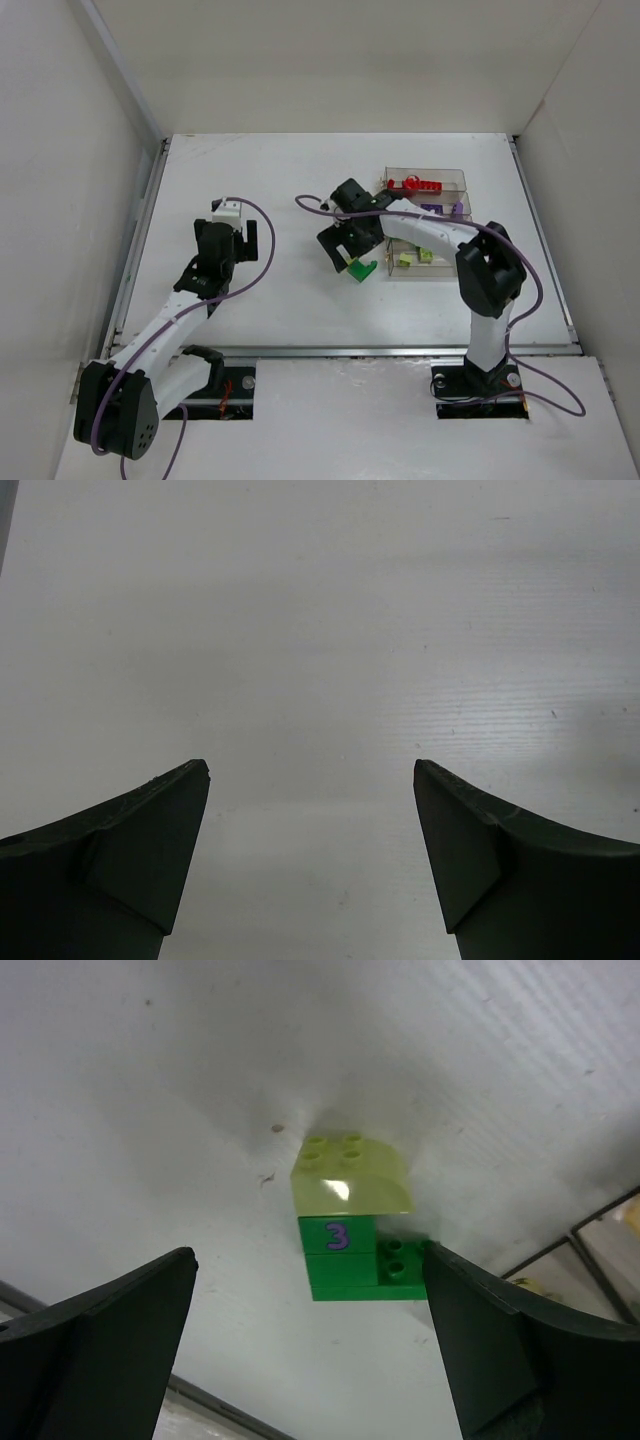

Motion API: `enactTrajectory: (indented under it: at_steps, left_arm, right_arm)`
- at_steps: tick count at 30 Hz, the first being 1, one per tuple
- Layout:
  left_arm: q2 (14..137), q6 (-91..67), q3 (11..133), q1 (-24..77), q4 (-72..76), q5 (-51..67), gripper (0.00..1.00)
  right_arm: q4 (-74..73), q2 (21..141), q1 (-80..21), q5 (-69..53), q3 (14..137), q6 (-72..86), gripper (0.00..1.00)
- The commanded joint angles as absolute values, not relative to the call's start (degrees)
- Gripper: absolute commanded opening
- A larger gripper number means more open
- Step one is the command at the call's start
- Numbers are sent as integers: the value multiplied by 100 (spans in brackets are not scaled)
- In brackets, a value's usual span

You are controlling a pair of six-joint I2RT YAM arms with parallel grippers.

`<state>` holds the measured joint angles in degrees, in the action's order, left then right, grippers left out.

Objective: Sort the legos into containers by color

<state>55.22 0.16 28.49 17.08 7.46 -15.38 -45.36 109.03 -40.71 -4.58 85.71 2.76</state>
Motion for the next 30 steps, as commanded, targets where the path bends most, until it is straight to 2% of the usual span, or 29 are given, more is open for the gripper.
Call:
enactTrajectory:
  at_steps: [1,11,14,15,18,19,20,21,22,23,25,27,30]
  left_arm:
    - [5379,18,2777,1687,923,-1521,81]
    - [5379,18,2777,1687,923,-1468,81]
    - [5379,18,2777,1687,923,-1468,81]
    - [5379,18,2777,1687,923,-1468,81]
    - [5379,70,2777,1687,870,-1468,81]
    - [5379,70,2830,1687,870,-1468,81]
    - [5379,70,2830,1687,870,-1407,80]
    - [5379,70,2830,1687,870,-1354,78]
    - [5379,149,2882,1687,818,-1188,76]
    - [5379,219,2935,1687,817,-1073,69]
    - [5379,351,2996,1687,765,-610,62]
    - [5379,807,3075,1740,712,-248,54]
    - [5056,1954,3146,1802,712,613,54]
  right_arm:
    - [-4711,10679,-4271,-370,8481,211,100]
    - [-4245,11039,-4324,-105,8060,158,97]
    - [-4123,11091,-4324,-35,8121,158,85]
    - [-4122,11092,-4324,-35,8121,158,73]
    - [-3999,11092,-4324,18,8121,158,53]
    - [-3929,11092,-4324,18,8069,158,39]
    - [-3929,11092,-4324,18,8068,158,33]
    - [-3929,11092,-4324,18,8068,158,27]
    - [-3929,11092,-4324,18,8068,158,16]
    - [-3929,11092,-4324,-96,8068,158,11]
    - [-3929,10918,-4324,-237,8121,10,2]
    - [-3929,10759,-4324,-656,8269,-140,0]
    - [-4121,10451,-4202,-1551,8542,-518,0]
